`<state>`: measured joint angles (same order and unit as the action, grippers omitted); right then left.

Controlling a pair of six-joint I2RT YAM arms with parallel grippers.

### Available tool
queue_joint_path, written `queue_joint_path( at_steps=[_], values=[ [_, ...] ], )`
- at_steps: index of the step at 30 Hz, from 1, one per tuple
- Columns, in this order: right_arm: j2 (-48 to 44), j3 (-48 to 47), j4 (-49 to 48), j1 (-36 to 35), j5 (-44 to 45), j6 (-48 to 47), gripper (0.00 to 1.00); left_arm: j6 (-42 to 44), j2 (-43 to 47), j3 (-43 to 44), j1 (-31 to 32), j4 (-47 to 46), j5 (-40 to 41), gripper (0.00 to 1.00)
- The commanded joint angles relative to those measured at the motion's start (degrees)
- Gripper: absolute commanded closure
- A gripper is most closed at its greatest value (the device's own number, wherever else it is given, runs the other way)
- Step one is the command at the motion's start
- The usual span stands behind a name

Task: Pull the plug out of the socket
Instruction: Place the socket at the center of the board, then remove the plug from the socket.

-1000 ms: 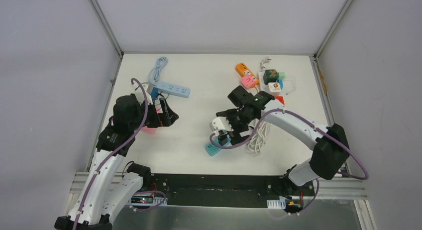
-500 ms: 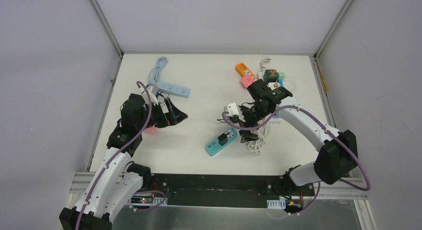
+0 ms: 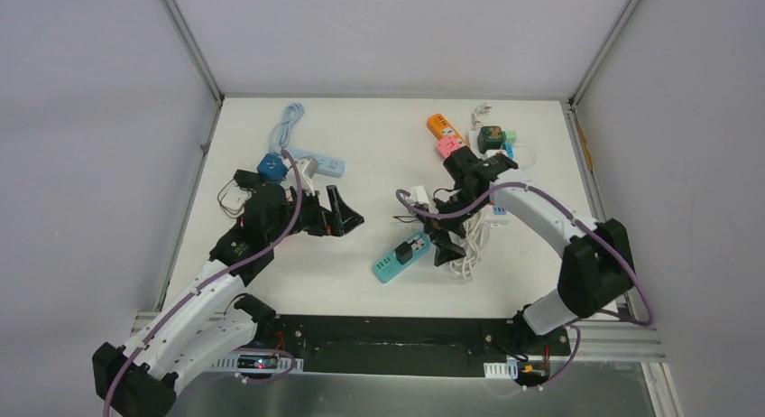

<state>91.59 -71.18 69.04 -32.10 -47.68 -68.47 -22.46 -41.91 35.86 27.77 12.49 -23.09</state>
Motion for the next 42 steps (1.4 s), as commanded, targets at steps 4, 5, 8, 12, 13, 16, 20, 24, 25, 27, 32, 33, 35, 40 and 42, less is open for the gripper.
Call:
queue_joint_path(
  at_steps=[4,5,8,12,13,16,20,24,25,27,32,33,35,40,42],
  values=[
    [-14.3,5.5,-26.1,2.4,12.5,18.8,0.0,10.8,-4.2,4.2,10.5,-3.1,11.7,0.01],
    [-14.0,5.5,-27.4,2.8,12.9,22.5,0.0,12.2,-4.9,4.4,11.6,-3.3,12.3,0.01],
    [-9.4,4.3,-21.9,2.7,9.8,20.8,0.0,15.4,-6.0,3.5,12.1,-5.6,11.9,0.01],
    [-2.6,0.6,-11.6,2.1,3.2,12.5,0.0,14.2,-5.3,-1.4,12.1,-11.7,17.1,0.01],
    [-3.0,1.9,-13.1,1.9,3.7,11.8,0.0,14.1,-5.1,-2.3,12.1,-12.2,16.8,0.01],
    [-5.8,6.5,-17.9,1.3,5.5,9.4,0.0,14.2,-4.6,-4.9,12.1,-15.7,11.3,0.01],
    [-7.4,9.3,-19.5,1.3,6.0,6.2,0.0,14.8,-4.6,-10.8,12.1,-25.7,4.3,0.01],
    [-6.8,10.0,-19.8,1.3,6.9,5.3,0.0,14.2,-8.4,-13.4,12.1,-35.0,-0.7,0.01],
    [-6.7,10.3,-20.0,1.3,7.0,4.8,0.0,13.9,-9.8,-13.2,12.2,-36.3,-2.0,0.02],
    [-6.8,11.1,-20.7,1.3,7.3,4.1,0.0,13.3,-12.4,-12.8,12.7,-39.1,-3.8,0.06],
    [-7.4,13.3,-22.9,1.4,7.5,2.5,0.0,17.8,-16.4,-12.4,19.0,-40.7,0.6,0.09],
    [-7.5,13.5,-23.1,1.3,7.4,2.4,0.0,18.6,-17.1,-12.4,20.2,-40.6,2.6,0.1],
    [-7.4,13.5,-23.2,1.3,7.3,2.3,0.0,20.0,-18.5,-12.4,22.5,-40.4,6.1,0.12],
    [-7.1,13.4,-23.2,1.3,7.4,2.5,0.0,21.9,-23.2,-11.1,27.7,-41.4,12.5,0.2],
    [-7.1,13.3,-23.2,1.4,7.4,2.7,0.0,21.9,-25.5,-9.7,29.2,-40.8,14.7,0.25]
  ],
)
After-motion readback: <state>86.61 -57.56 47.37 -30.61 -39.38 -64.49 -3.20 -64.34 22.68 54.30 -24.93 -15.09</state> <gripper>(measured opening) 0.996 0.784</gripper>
